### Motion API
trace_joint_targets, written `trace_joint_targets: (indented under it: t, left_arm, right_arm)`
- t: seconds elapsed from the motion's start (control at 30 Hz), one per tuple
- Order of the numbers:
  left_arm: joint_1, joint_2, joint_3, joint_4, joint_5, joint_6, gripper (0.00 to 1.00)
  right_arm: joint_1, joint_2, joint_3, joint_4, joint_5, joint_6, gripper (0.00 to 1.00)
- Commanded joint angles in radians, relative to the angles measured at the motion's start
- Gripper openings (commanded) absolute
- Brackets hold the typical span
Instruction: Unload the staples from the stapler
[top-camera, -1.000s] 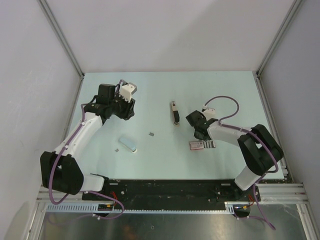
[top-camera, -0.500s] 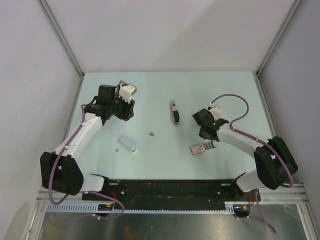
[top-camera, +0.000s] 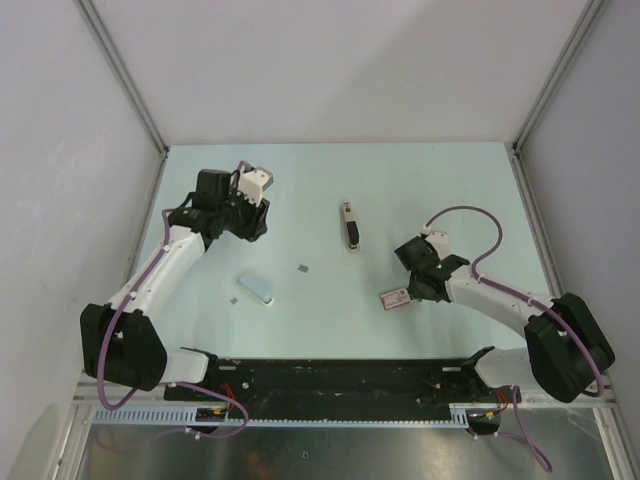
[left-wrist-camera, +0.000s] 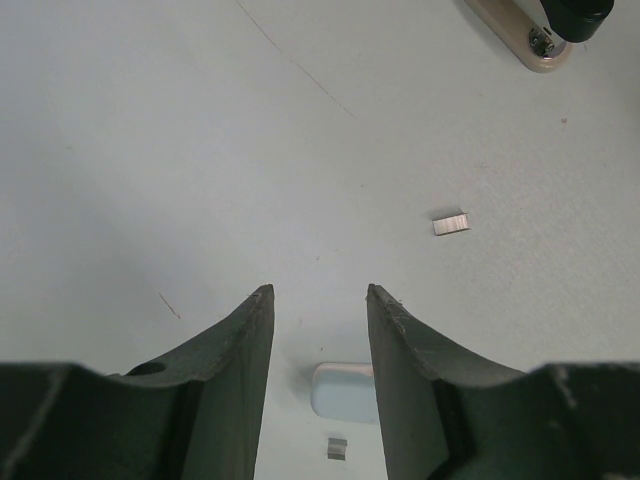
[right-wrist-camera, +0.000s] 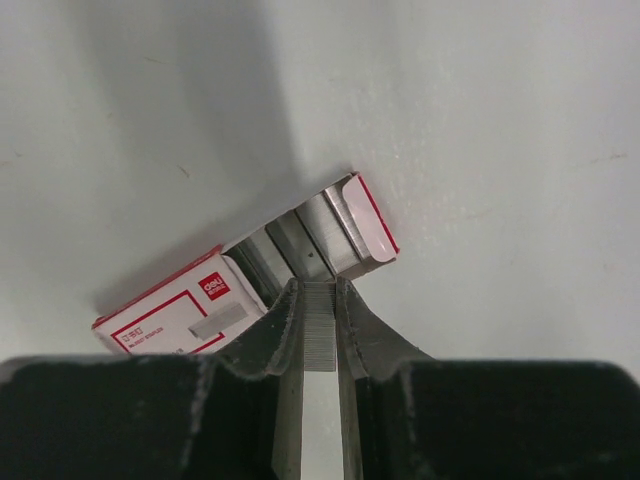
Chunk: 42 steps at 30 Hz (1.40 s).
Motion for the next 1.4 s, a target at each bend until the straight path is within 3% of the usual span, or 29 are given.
trace_joint_targets:
  t: [0.0,0.73,1.17,1.37]
  left_arm:
    - [-0.006,-0.018,0.021,0.013,0.003,-0.008,0.48]
    - [-0.006,-0.009,0.028,0.012,-0.002,-0.002,0.48]
    - [-0.006,-0.013,0.018,0.012,-0.009,0.009,0.48]
    - [-0.006,-0.015,0.014,0.013,-0.007,0.009,0.48]
  right_arm:
    - [0.006,-0.043,-0.004,0.043,-0.02,-0.044,0.0]
    - [-0.01,0.033,-0.005,0.142,-0.083,-0.177,0.01]
    - [-0.021,0.041,-0.005,0.131,-0.08,-0.164,0.17]
    - [-0.026,0.026,-0.005,0.114,-0.068,-0.159,0.17]
